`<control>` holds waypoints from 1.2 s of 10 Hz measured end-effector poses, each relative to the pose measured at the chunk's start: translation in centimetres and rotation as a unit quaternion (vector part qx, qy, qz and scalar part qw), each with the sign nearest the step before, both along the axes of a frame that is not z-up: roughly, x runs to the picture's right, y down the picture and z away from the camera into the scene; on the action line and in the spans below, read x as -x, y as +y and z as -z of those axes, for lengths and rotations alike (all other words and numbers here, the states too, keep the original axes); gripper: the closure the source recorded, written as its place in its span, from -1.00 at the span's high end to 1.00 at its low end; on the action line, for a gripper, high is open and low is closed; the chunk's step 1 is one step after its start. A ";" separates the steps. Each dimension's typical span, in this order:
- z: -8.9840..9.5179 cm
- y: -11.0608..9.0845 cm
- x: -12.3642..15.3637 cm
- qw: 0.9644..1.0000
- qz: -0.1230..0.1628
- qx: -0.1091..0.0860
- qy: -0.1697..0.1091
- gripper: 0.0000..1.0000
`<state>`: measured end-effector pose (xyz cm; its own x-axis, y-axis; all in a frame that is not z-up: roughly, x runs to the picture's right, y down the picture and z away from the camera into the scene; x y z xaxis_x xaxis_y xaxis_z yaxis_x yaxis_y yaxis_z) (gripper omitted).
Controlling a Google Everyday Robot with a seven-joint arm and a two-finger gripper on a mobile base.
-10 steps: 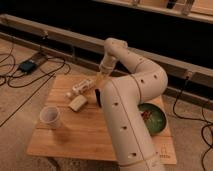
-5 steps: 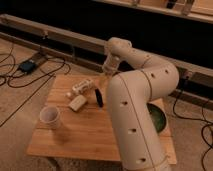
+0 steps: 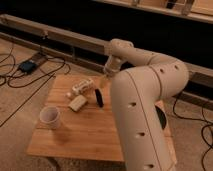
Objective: Knock the eraser over
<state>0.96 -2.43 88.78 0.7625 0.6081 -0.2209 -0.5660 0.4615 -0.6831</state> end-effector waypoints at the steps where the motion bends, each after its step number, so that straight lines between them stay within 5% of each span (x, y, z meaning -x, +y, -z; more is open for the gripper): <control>1: 0.1 0.3 0.1 1.000 0.003 -0.001 0.000 0.20; 12: 2.3 3.2 2.6 1.000 0.025 -0.015 0.003 0.20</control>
<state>-1.67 0.78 86.51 0.7909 0.5757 -0.2076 -0.5453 0.5089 -0.6661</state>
